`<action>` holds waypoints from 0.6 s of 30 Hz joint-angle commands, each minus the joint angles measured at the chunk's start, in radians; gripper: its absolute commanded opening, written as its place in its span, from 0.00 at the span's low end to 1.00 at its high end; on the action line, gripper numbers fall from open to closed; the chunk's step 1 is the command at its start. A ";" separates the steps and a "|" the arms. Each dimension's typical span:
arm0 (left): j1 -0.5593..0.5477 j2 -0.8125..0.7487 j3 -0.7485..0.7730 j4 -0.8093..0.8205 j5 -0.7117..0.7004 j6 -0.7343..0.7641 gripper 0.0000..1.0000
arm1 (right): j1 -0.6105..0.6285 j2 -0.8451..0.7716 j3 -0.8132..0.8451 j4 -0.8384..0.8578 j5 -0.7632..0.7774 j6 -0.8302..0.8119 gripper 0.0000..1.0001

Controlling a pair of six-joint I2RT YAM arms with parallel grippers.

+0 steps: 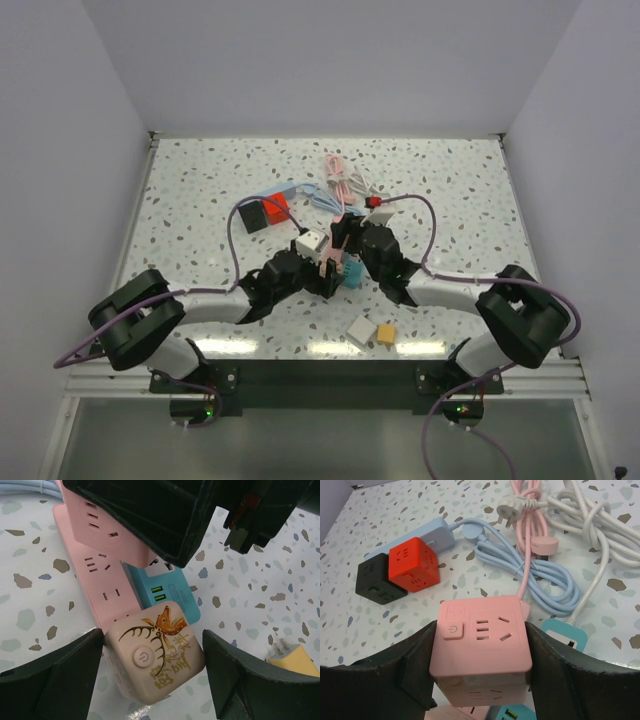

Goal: Insert the plug

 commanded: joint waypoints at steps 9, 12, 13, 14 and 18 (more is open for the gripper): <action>0.009 -0.016 -0.005 -0.251 -0.155 0.005 0.00 | 0.027 0.095 0.030 0.171 0.110 0.027 0.00; 0.009 -0.019 -0.017 -0.245 -0.141 0.006 0.00 | 0.029 0.113 0.027 0.193 0.122 0.030 0.00; 0.011 -0.020 -0.020 -0.242 -0.137 0.008 0.00 | 0.030 0.116 0.024 0.200 0.127 0.033 0.00; 0.009 -0.019 -0.024 -0.242 -0.126 0.011 0.00 | 0.029 0.118 0.014 0.219 0.127 0.033 0.00; 0.009 -0.016 -0.036 -0.257 -0.125 0.015 0.00 | 0.035 0.113 -0.005 0.250 0.130 0.038 0.00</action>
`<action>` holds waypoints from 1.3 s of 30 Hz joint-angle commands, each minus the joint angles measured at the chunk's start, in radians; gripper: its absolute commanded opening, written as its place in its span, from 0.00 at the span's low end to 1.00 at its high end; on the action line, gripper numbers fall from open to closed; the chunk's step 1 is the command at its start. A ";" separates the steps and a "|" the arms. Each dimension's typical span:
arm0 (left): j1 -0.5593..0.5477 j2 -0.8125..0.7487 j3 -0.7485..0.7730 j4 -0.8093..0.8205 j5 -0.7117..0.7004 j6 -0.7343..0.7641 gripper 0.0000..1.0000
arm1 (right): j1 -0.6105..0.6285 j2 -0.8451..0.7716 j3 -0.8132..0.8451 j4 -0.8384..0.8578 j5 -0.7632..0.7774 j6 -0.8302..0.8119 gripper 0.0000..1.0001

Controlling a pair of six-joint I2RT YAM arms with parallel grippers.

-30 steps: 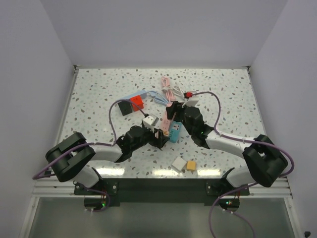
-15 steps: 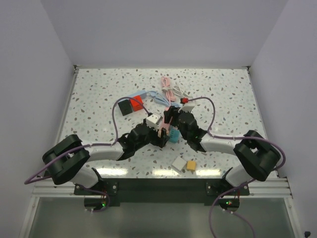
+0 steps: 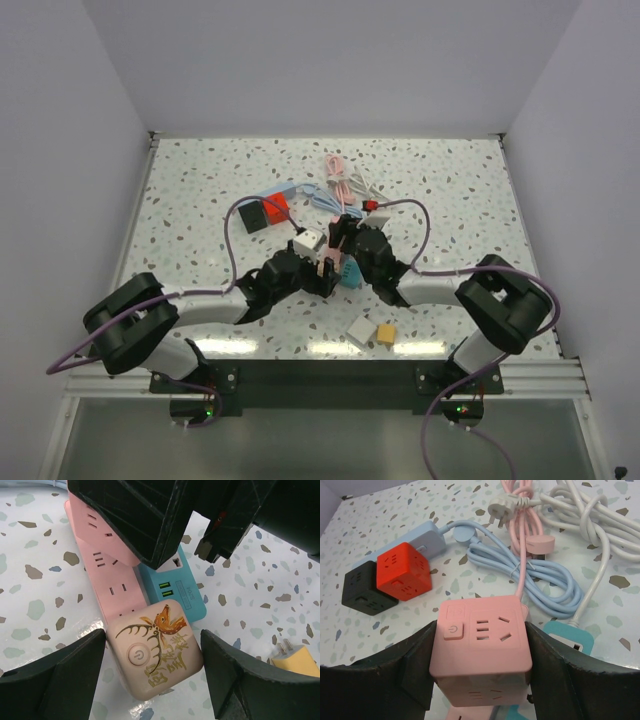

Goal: Insert the plug

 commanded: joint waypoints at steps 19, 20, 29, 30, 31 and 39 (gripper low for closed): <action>0.013 -0.041 -0.119 -0.148 -0.060 0.007 0.00 | 0.025 0.106 -0.019 0.263 0.062 0.000 0.00; 0.013 -0.039 -0.117 -0.149 -0.060 0.007 0.00 | 0.026 0.109 -0.019 0.264 0.065 -0.001 0.00; 0.013 -0.041 -0.113 -0.146 -0.043 0.013 0.00 | 0.048 0.175 -0.011 0.353 0.116 -0.035 0.00; 0.013 -0.041 -0.113 -0.149 -0.041 0.015 0.00 | 0.049 0.178 -0.008 0.358 0.122 -0.042 0.00; 0.013 -0.039 -0.111 -0.148 -0.038 0.015 0.00 | 0.054 0.181 -0.007 0.364 0.126 -0.049 0.00; 0.013 -0.033 -0.106 -0.145 -0.023 0.015 0.00 | 0.075 0.169 -0.018 0.364 0.202 -0.088 0.00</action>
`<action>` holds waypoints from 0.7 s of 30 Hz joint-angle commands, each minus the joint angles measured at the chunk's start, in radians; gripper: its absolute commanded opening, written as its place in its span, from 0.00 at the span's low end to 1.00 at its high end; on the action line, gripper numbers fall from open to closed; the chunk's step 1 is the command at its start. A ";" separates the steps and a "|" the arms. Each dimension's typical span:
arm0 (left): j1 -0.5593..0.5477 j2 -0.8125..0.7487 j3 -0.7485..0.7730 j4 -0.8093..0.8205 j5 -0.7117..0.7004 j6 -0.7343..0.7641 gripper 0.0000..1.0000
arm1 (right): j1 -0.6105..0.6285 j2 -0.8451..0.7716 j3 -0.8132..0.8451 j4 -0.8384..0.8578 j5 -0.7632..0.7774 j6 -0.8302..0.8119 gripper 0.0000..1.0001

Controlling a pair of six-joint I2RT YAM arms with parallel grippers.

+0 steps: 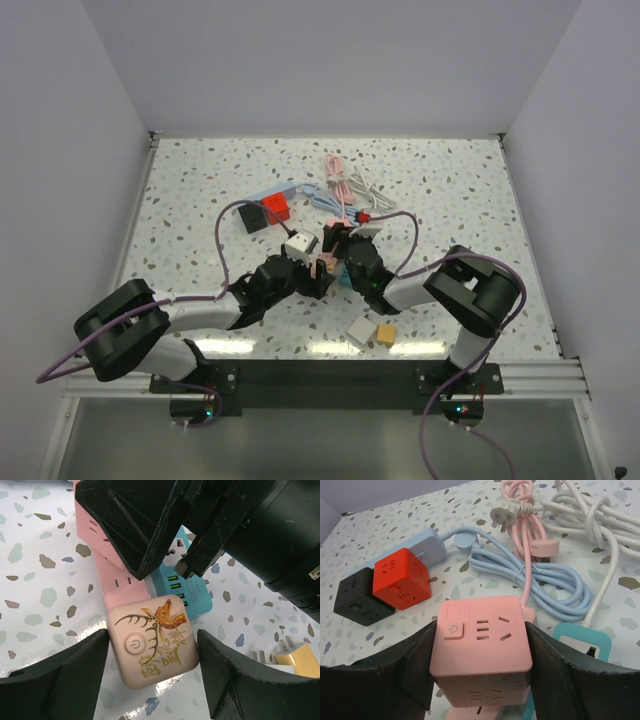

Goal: Insert the plug

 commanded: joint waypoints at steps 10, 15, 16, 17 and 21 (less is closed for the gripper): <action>0.009 0.037 -0.037 -0.157 0.017 0.034 0.00 | 0.033 0.034 0.011 0.101 0.138 -0.057 0.00; 0.010 0.035 -0.038 -0.159 0.020 0.034 0.00 | 0.039 0.066 0.022 0.138 0.150 -0.050 0.00; 0.010 0.035 -0.040 -0.159 0.020 0.034 0.00 | 0.039 0.074 0.022 0.146 0.161 -0.053 0.00; 0.010 0.034 -0.038 -0.160 0.020 0.034 0.00 | 0.040 0.075 0.020 0.153 0.179 -0.056 0.00; 0.010 0.031 -0.037 -0.162 0.023 0.034 0.00 | 0.045 0.081 0.022 0.169 0.212 -0.070 0.00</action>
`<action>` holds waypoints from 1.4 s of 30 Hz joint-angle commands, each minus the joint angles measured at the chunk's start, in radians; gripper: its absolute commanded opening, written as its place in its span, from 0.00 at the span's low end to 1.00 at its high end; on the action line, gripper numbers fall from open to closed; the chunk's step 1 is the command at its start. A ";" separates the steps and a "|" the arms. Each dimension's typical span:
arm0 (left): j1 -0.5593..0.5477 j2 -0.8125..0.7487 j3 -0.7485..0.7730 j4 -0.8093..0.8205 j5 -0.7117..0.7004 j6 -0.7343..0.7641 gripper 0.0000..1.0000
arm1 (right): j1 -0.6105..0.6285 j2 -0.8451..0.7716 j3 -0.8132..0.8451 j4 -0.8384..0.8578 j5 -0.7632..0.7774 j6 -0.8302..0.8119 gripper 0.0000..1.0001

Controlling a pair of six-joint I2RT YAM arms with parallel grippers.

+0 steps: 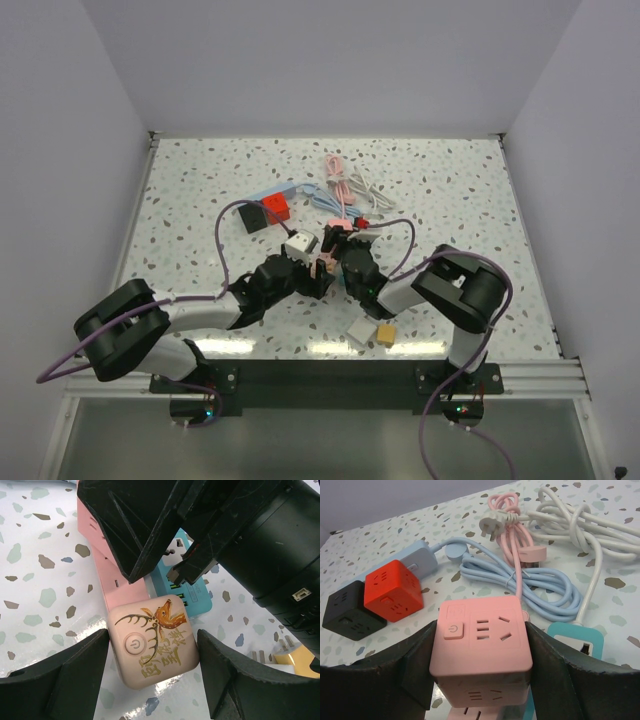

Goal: Insert the plug

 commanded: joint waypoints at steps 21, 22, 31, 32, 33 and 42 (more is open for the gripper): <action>0.004 0.033 -0.051 -0.109 0.064 0.015 0.00 | 0.089 0.090 0.020 0.136 0.236 -0.007 0.00; 0.003 0.030 -0.051 -0.109 0.066 0.013 0.00 | 0.091 0.094 0.029 0.124 0.236 0.004 0.00; -0.005 0.002 -0.072 -0.091 0.075 0.002 0.00 | 0.100 0.126 0.074 0.053 0.236 0.062 0.00; -0.006 -0.002 -0.074 -0.092 0.073 0.002 0.00 | 0.101 0.133 0.084 0.042 0.236 0.067 0.00; -0.006 -0.004 -0.077 -0.092 0.073 0.001 0.00 | 0.103 0.134 0.089 0.026 0.235 0.069 0.00; -0.008 -0.033 -0.086 -0.097 0.078 -0.004 0.00 | 0.127 0.133 0.112 -0.028 0.248 0.023 0.00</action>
